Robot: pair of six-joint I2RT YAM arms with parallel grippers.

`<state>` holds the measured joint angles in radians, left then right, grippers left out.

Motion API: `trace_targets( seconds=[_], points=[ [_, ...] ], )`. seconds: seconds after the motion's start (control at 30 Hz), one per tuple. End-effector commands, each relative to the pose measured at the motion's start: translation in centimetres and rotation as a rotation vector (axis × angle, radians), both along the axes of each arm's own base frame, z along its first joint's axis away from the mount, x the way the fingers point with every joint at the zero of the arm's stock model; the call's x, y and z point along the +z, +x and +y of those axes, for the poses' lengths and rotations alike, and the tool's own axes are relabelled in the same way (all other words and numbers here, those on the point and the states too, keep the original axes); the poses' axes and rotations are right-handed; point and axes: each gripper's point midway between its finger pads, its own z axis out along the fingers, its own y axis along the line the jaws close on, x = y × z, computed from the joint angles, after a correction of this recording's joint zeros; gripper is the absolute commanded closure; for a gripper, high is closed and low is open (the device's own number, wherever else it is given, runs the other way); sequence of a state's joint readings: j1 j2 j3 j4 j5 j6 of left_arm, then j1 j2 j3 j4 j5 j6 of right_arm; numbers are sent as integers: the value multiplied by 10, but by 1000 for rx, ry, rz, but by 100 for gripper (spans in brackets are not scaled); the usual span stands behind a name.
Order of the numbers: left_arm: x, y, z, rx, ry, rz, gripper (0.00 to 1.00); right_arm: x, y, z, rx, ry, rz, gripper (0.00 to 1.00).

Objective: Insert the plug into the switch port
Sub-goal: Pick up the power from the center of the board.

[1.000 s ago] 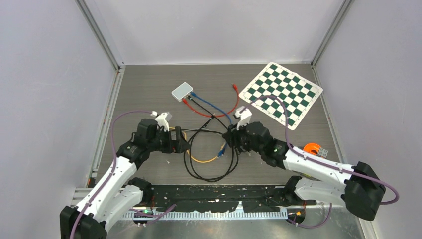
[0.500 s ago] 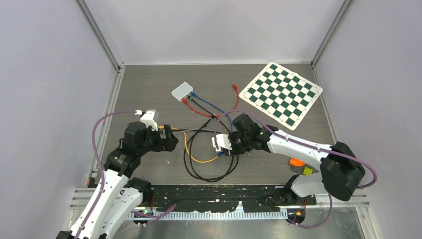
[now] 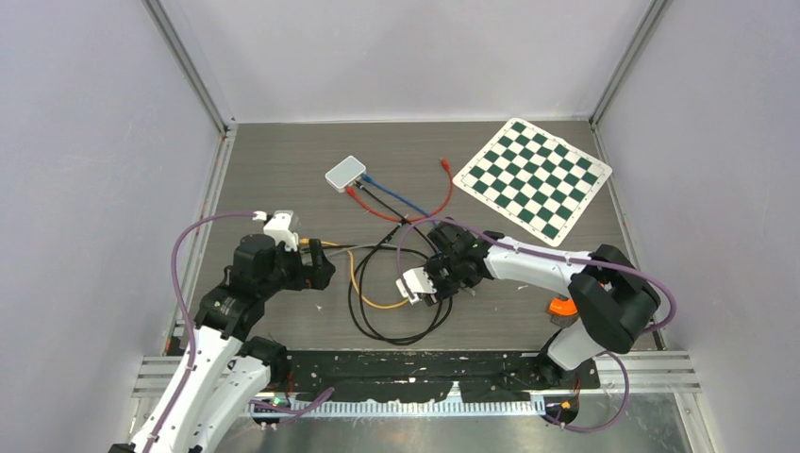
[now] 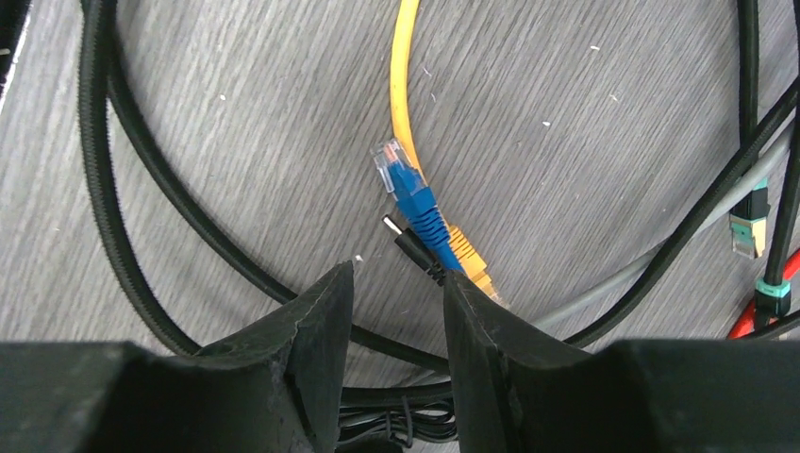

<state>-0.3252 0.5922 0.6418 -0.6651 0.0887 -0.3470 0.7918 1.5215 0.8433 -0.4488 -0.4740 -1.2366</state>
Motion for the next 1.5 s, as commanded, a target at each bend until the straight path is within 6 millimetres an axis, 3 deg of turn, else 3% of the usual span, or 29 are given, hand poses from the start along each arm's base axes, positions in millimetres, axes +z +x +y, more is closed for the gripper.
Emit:
trace_targets(
  seconds=[0.0,0.3,0.53,0.77,0.83,1.0,1.47],
  points=[
    [9,5,4,9,15,-33,1,6,14,12,44,6,-33,54],
    [7,5,6,21,25,-24,1,-4,25,7,49,-86,-34,65],
    [8,5,6,22,20,-30,0,15,33,7,41,-58,-120,59],
    [8,5,7,34,20,-37,0,26,27,-1,69,-53,-147,63],
    [7,6,9,43,21,-37,1,23,22,-4,87,-69,-130,70],
    [7,7,13,67,35,-30,1,9,15,-14,104,-144,-115,71],
    [6,7,8,54,10,-32,1,-8,15,1,135,-204,-127,67]
  ],
)
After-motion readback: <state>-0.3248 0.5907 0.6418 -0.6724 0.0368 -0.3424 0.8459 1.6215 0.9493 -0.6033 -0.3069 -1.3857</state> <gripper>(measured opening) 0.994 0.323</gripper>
